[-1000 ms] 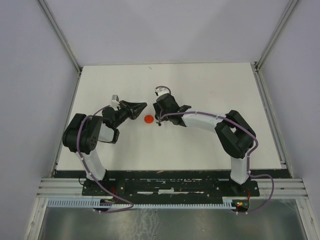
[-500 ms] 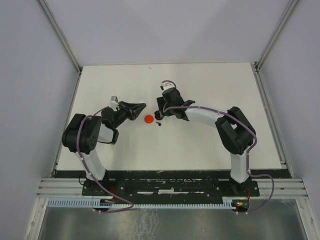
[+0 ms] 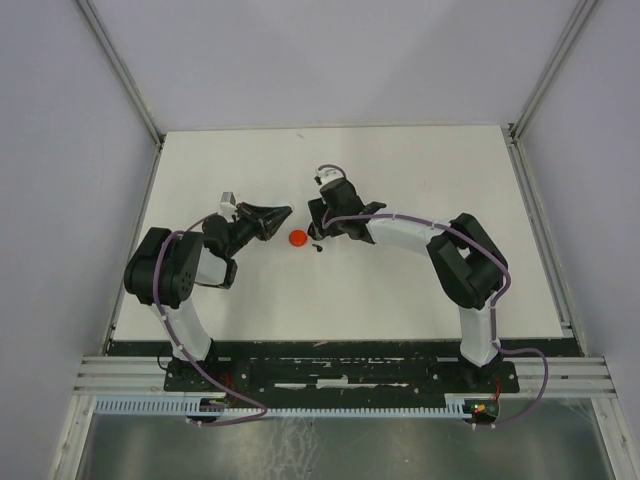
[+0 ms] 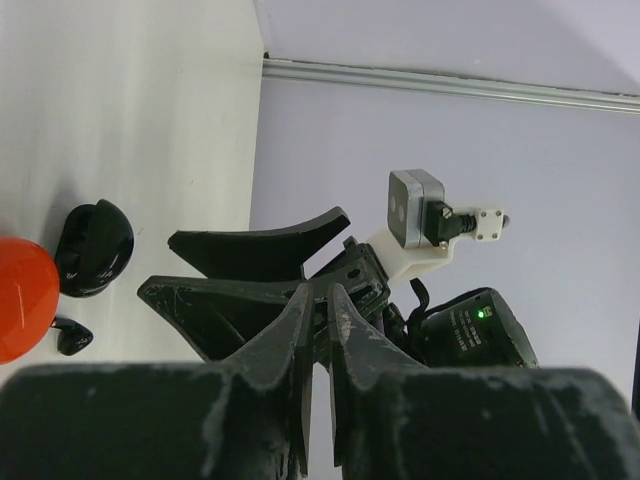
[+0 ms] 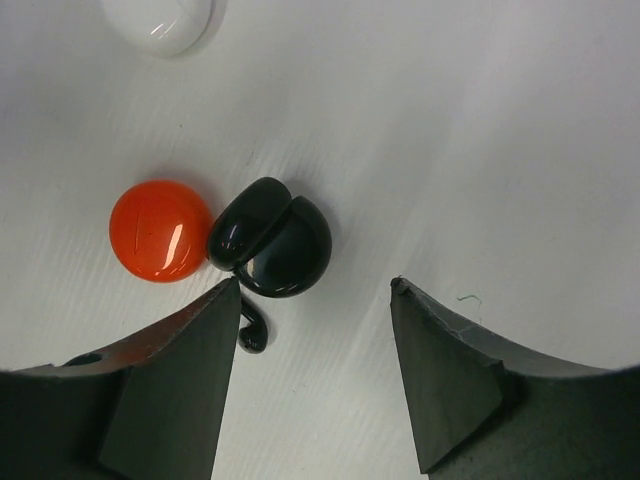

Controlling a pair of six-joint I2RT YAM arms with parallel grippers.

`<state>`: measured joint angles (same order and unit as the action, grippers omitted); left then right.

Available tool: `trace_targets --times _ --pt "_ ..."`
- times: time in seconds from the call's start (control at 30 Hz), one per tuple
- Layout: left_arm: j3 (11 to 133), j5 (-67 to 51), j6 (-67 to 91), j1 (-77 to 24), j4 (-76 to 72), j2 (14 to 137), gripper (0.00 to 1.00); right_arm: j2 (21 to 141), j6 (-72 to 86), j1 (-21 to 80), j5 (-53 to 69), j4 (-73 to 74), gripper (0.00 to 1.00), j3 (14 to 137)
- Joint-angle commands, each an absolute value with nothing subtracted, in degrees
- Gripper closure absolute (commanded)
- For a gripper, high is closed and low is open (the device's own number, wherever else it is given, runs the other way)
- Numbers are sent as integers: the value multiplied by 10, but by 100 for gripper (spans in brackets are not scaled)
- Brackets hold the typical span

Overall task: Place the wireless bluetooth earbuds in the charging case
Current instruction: Pick up the charging case at the center of the board.

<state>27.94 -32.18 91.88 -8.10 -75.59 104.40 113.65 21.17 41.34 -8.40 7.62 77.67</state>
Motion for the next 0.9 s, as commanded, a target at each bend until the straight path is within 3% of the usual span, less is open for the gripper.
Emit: trace_targets --times 0.0,0.4,0.87 --pt "277 -332 911 -79 -793 1030 84 1127 192 422 -112 75 30 787" --pt "283 -332 908 -78 -792 1038 84 1118 179 437 -129 93 29 806" --pt "262 -331 908 -52 -800 1031 84 1177 223 468 -159 168 38 911"
